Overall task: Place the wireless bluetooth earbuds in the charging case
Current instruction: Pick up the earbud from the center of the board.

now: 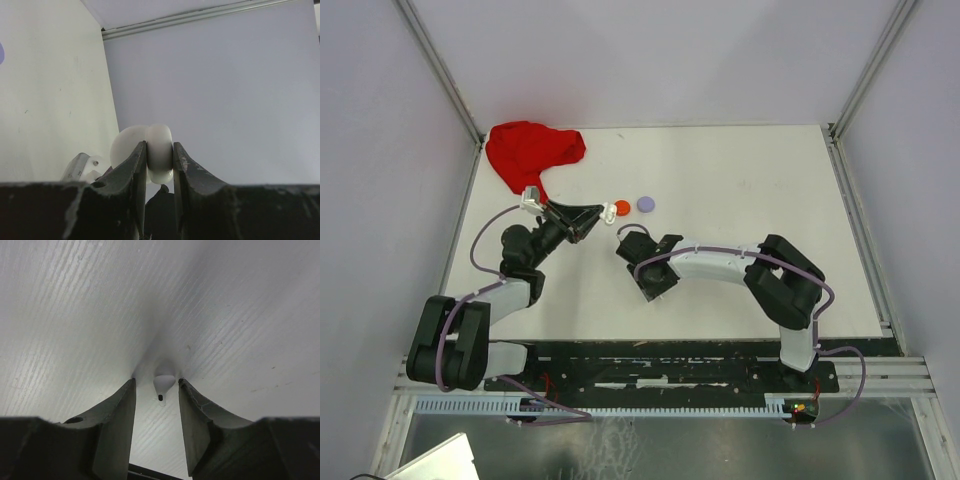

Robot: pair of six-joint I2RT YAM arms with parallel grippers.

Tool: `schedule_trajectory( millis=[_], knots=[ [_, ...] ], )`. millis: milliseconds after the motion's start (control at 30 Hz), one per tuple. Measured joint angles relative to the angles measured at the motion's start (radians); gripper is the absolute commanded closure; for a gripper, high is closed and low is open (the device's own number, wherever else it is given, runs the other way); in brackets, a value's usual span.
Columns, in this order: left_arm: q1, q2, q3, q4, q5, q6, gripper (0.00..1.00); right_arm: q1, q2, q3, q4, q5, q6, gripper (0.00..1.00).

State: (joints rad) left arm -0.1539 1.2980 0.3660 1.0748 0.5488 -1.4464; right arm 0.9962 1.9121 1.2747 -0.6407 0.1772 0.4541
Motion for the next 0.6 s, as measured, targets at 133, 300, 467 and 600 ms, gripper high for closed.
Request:
schedule_trajectory(
  millis=[133,300,467,600],
  knots=[
    [0.006,-0.005,-0.001,0.000,0.000,0.000,0.97,-0.006,0.001,0.001,0.001,-0.012,0.000,0.55],
    [0.009,-0.005,-0.001,0.000,0.000,0.000,0.97,-0.013,0.001,0.001,0.003,-0.021,0.000,0.57],
    [0.009,-0.005,-0.003,0.000,0.000,0.000,0.97,-0.024,0.003,0.001,0.008,-0.033,0.000,0.58],
    [0.014,-0.005,-0.006,0.001,0.000,0.000,0.97,-0.031,0.005,0.001,0.012,-0.042,0.000,0.60]
  ],
)
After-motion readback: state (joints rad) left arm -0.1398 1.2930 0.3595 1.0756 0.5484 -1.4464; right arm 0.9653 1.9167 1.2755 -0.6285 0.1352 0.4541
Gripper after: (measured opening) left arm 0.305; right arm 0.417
